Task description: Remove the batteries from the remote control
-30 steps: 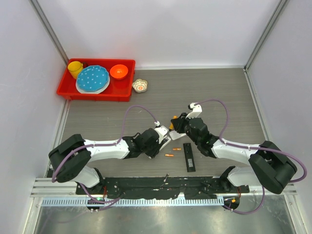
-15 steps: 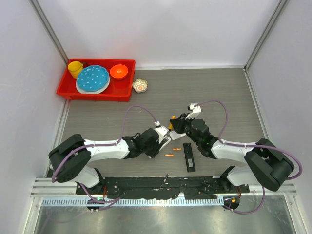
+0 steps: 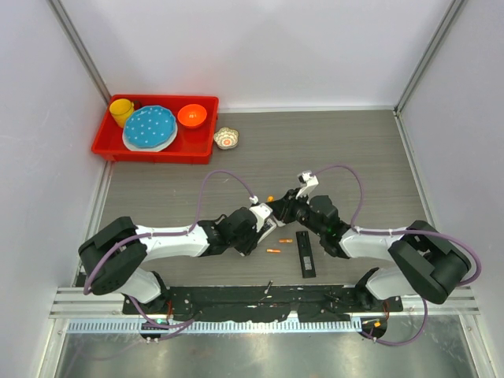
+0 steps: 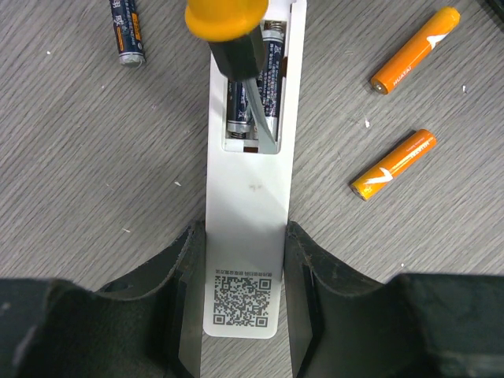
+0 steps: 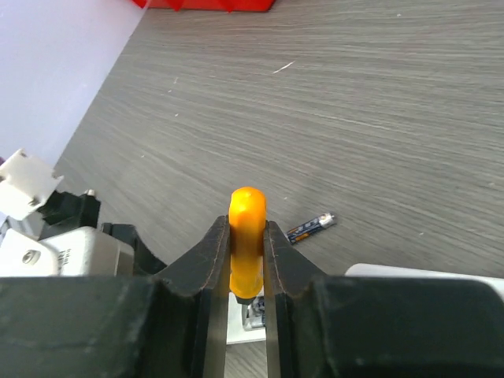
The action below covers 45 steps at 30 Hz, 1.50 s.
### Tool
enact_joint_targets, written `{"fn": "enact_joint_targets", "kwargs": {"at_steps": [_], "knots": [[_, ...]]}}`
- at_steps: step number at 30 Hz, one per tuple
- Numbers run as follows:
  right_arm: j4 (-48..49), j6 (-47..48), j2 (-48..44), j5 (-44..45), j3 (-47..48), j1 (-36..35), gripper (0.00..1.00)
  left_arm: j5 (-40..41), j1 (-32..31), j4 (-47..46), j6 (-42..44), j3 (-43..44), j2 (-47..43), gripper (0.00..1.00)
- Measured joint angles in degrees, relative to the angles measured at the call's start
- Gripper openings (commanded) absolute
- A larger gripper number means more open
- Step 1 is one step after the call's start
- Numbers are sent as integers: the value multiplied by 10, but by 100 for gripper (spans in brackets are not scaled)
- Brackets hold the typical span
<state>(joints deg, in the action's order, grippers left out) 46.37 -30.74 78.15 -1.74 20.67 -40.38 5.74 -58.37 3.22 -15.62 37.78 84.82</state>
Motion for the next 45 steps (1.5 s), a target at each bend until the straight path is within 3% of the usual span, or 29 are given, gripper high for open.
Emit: {"fn": "enact_joint_targets", "kwargs": {"at_steps": [8, 17, 24, 45], "knots": [[2, -40, -20, -41, -5, 0, 1, 0, 0, 0, 0, 0, 0, 2], [-60, -12, -79, 43, -4, 14, 1, -1, 0, 0, 0, 0, 0, 0], [-112, 7, -65, 66, 9, 44, 1, -5, 0, 0, 0, 0, 0, 0], [-82, 4, -19, 35, 23, 45, 1, -5, 0, -1, 0, 0, 0, 0]]}}
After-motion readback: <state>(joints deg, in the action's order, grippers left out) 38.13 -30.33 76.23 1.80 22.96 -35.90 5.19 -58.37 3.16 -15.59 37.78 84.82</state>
